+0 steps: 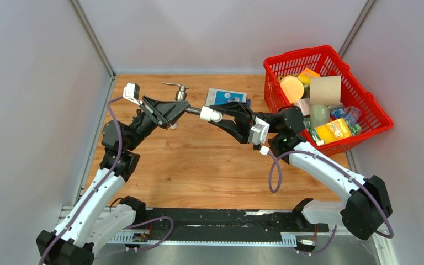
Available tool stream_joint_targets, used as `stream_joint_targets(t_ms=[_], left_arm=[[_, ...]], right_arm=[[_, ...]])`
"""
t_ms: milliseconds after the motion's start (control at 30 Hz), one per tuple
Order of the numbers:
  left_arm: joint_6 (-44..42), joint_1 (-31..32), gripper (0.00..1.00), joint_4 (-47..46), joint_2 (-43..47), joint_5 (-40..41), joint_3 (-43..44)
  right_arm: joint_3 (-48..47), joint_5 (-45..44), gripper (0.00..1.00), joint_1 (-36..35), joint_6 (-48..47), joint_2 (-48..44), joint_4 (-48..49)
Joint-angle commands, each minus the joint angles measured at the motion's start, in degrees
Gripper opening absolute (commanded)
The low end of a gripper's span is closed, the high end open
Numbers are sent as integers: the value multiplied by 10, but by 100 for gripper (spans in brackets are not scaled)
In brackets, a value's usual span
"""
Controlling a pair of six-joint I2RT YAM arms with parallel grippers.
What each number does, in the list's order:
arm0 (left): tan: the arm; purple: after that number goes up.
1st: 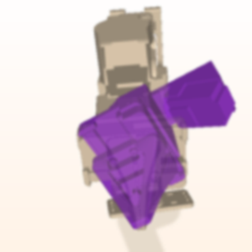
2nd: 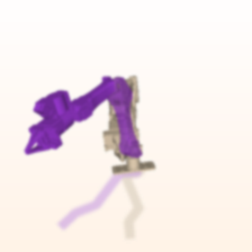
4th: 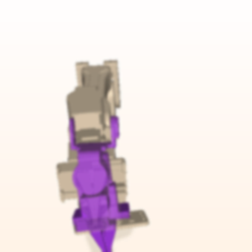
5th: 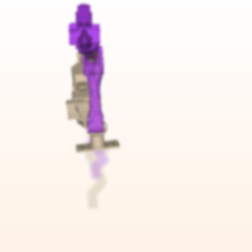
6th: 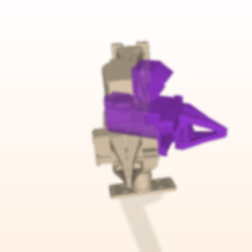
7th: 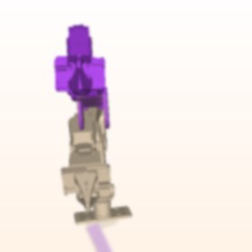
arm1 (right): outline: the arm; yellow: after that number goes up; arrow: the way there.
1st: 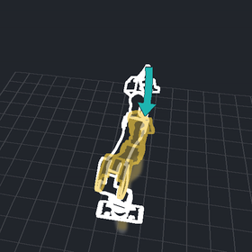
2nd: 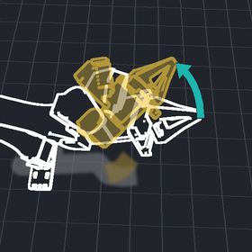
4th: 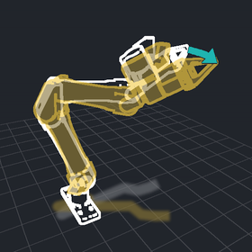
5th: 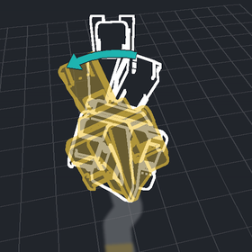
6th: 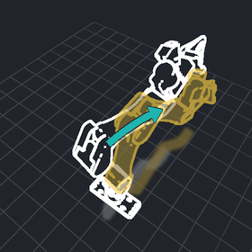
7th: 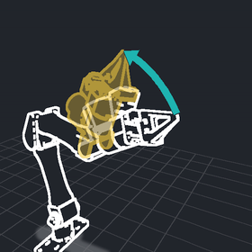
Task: Install the water faucets
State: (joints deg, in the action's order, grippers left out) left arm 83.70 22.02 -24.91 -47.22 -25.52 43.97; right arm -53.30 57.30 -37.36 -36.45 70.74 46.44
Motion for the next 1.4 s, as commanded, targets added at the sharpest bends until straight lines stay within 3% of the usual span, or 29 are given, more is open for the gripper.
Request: stream_joint_targets(t_ms=[0, 233, 633, 1133, 1367], left_arm=[[31, 21, 0, -56, 22, 21, -19], [26, 39, 0, -71, 21, 37, -20], [6, 50, 0, -99, 35, 63, -34], [-43, 73, 0, -172, 52, 117, -70], [-80, 78, 0, -204, 49, 123, -86]], right_arm=[[22, -40, 0, -6, 90, 12, 117], [14, -37, 0, -10, 101, 17, 110], [3, -32, 0, -9, 207, 31, 120], [7, -136, 0, -13, 340, 48, 141], [-16, -120, 0, -13, 385, 45, 75]])
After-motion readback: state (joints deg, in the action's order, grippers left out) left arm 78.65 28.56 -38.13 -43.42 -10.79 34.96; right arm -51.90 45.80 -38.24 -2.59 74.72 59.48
